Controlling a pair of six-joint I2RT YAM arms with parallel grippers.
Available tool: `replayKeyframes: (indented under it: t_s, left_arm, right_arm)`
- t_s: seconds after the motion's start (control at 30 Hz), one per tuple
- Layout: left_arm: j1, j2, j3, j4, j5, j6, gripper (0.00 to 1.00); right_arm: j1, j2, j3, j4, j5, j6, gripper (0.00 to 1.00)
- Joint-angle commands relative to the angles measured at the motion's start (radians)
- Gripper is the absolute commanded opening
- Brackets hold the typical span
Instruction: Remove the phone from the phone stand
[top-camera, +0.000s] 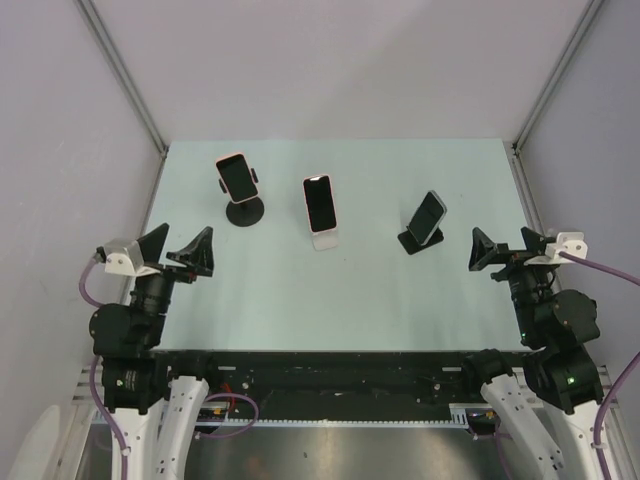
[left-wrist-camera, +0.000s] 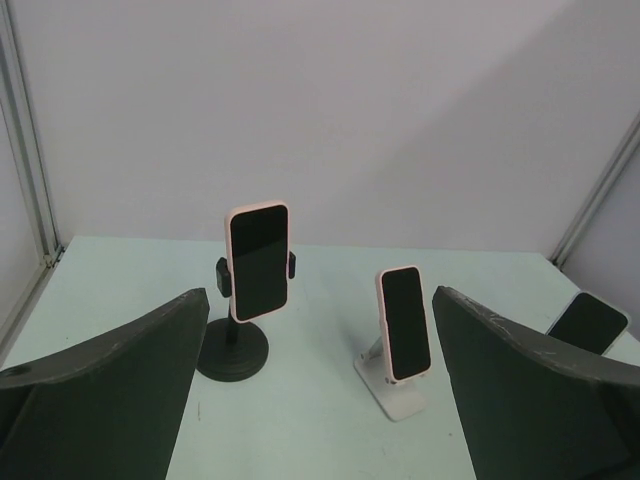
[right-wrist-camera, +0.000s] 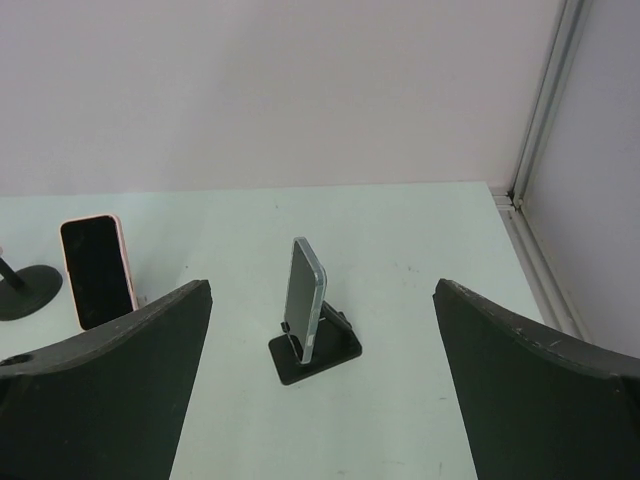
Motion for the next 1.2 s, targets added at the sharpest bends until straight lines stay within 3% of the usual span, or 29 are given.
replayKeyframes:
  t_s: [0.0, 0.37, 0.47, 0.67, 0.8, 0.97, 1.1, 1.17]
  left_arm:
    - [-0.004, 0.008, -0.012, 0.007, -0.034, -0.029, 1.0]
    - [-0.004, -0.009, -0.044, -0.022, -0.036, -0.033, 1.0]
    - [-0.004, -0.023, -0.07, -0.039, -0.023, -0.038, 1.0]
    - [-0.006, -0.081, -0.139, -0.073, -0.008, -0.044, 1.0]
    - [-0.02, -0.118, -0.186, -0.085, 0.007, -0.047, 1.0]
    - [-0.046, -0.141, -0.235, -0.093, 0.01, -0.053, 1.0]
    - [-0.059, -0.152, -0.254, -0.093, 0.018, -0.058, 1.0]
    - [-0.062, -0.153, -0.258, -0.093, 0.021, -0.058, 1.0]
  right_arm:
    - [0.003, 0.026, 0.034, 0.029, -0.018, 0.016, 1.0]
    - [0.005, 0.19, 0.032, 0.048, -0.245, 0.06, 1.0]
    - [0.005, 0.242, 0.034, 0.06, -0.381, 0.081, 1.0]
    - [0.0, 0.425, 0.037, 0.028, -0.171, 0.242, 1.0]
    - [-0.056, 0.538, 0.04, 0.058, -0.153, 0.314, 1.0]
    - [-0.256, 0.69, 0.044, 0.163, -0.32, 0.373, 1.0]
    - [-0.339, 0.782, 0.057, 0.235, -0.422, 0.336, 0.86]
    - [-0.346, 0.828, 0.066, 0.247, -0.473, 0.315, 0.74]
